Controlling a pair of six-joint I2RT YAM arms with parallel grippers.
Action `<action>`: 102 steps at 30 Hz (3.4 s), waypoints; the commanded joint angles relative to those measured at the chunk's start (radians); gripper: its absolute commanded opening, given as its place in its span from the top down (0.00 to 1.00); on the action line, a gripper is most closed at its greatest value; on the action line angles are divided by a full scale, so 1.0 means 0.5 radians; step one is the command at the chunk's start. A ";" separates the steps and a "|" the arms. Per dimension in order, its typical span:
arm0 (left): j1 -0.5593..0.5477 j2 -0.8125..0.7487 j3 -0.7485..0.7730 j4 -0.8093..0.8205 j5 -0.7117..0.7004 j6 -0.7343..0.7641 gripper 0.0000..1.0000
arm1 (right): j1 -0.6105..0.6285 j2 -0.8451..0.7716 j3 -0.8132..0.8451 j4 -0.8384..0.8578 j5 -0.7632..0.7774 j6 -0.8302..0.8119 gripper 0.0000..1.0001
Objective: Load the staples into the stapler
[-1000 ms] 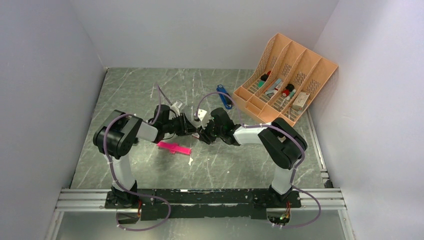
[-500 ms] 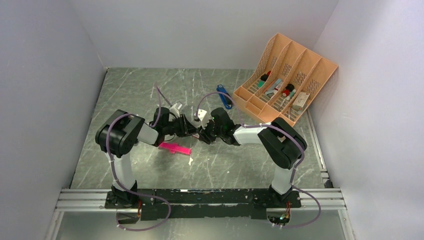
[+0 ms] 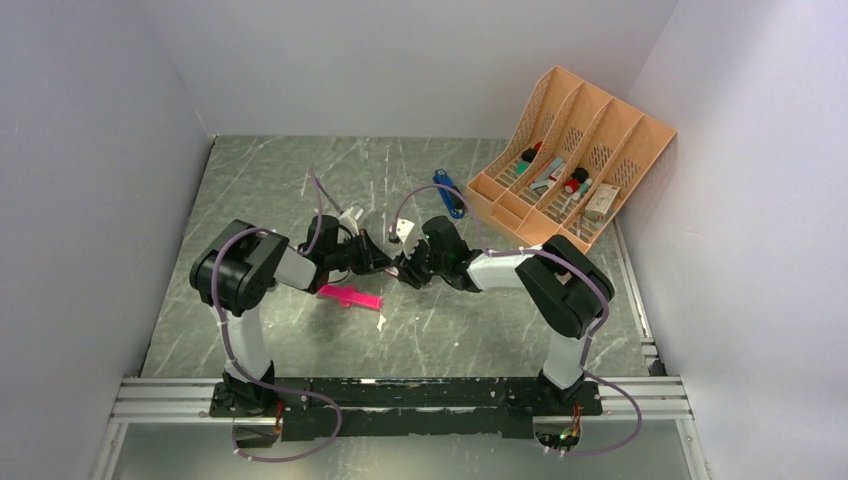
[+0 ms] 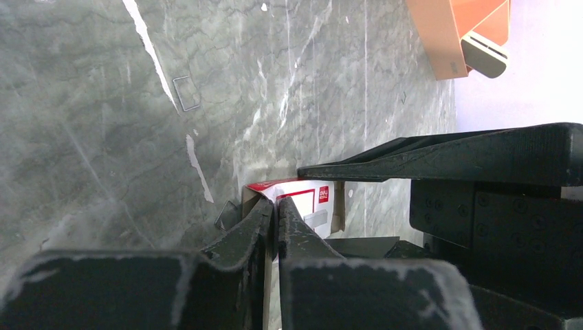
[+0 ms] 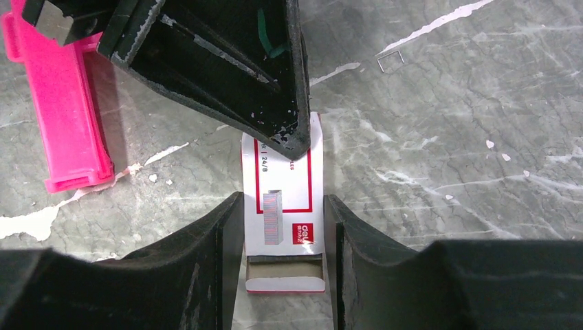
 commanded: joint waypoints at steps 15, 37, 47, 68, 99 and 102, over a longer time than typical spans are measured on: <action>0.014 -0.086 -0.053 0.041 0.159 -0.003 0.93 | 0.017 -0.236 -0.269 -0.090 0.167 0.073 0.34; 0.025 -0.034 -0.274 0.664 0.065 -0.348 0.93 | 0.027 -0.582 -0.372 -0.144 1.204 1.973 0.33; 0.026 0.009 -0.354 0.853 -0.012 -0.464 0.93 | 0.095 -0.468 -0.286 -0.245 1.209 2.070 0.35; 0.029 0.029 -0.370 0.856 -0.025 -0.459 0.93 | 0.138 -0.299 -0.312 -0.154 1.023 2.088 0.46; 0.033 -0.006 -0.374 0.809 -0.039 -0.435 0.93 | 0.155 -0.462 -0.523 -0.245 1.015 2.142 0.71; 0.032 -0.004 -0.371 0.810 -0.035 -0.436 0.93 | 0.153 -0.451 -0.514 -0.243 1.000 2.139 0.75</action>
